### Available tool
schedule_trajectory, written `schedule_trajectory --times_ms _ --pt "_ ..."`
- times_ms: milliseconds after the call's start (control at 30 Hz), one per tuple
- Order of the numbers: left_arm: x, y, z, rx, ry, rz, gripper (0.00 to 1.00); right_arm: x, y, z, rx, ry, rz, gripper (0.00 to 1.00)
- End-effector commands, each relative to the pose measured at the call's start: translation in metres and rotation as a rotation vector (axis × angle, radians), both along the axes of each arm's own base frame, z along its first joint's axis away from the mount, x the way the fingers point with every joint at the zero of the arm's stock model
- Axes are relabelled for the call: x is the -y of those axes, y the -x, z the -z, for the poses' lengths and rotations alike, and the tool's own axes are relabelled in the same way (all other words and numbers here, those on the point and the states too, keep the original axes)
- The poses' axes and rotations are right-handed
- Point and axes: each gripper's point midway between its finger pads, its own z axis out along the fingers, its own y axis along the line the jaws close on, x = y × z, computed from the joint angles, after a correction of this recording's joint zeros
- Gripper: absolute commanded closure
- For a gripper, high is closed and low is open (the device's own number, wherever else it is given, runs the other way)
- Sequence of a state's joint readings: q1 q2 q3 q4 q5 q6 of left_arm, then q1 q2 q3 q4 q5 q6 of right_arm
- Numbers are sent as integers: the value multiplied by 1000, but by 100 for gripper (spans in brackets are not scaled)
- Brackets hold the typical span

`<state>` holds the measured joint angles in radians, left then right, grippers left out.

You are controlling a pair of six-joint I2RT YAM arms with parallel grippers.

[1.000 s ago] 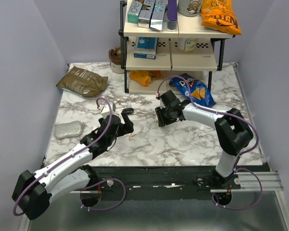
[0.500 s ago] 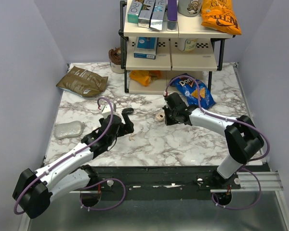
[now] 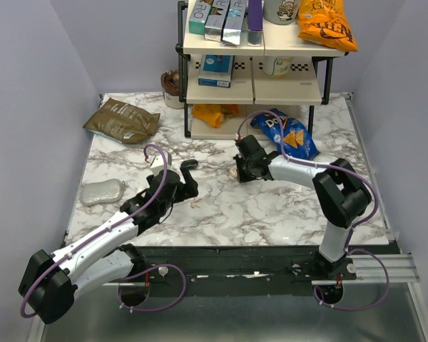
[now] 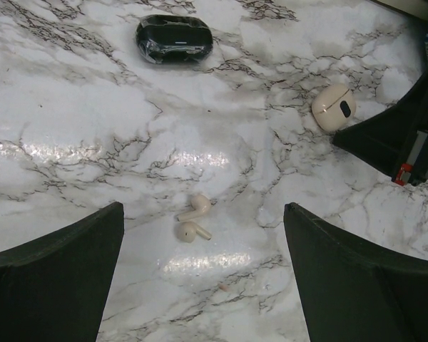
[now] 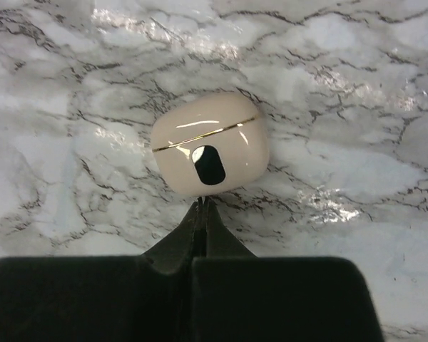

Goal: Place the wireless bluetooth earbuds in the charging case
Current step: Adjust the charging case at the center of the board.

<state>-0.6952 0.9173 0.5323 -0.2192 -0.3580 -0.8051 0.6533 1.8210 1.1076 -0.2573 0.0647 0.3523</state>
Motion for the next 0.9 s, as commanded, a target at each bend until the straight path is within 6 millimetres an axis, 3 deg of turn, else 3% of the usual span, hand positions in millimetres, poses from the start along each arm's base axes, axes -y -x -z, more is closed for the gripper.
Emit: schedule_trajectory --times_ms 0,333,433,500,700,767,800,867 --pt "-2 0 -2 7 2 -13 1 -22 -20 -6 28 -54 -12 99" --pt "-4 -1 4 -9 -25 -21 1 -42 -29 -21 41 -117 -63 99" --pt "-5 -4 3 -10 -42 -25 1 -34 -26 -47 122 -150 -47 99" --pt "-2 -7 -1 5 -52 -4 1 -19 -34 -66 197 -125 14 99" --pt "28 -10 -3 48 60 99 1 14 -53 -94 267 -119 160 96" --pt "45 -9 -6 73 19 240 4 20 -50 -103 289 -126 183 91" --pt "55 -18 -27 118 22 269 5 23 -47 -109 297 -138 202 85" --pt "64 -29 -19 94 -88 338 5 34 -33 -126 316 -165 231 61"
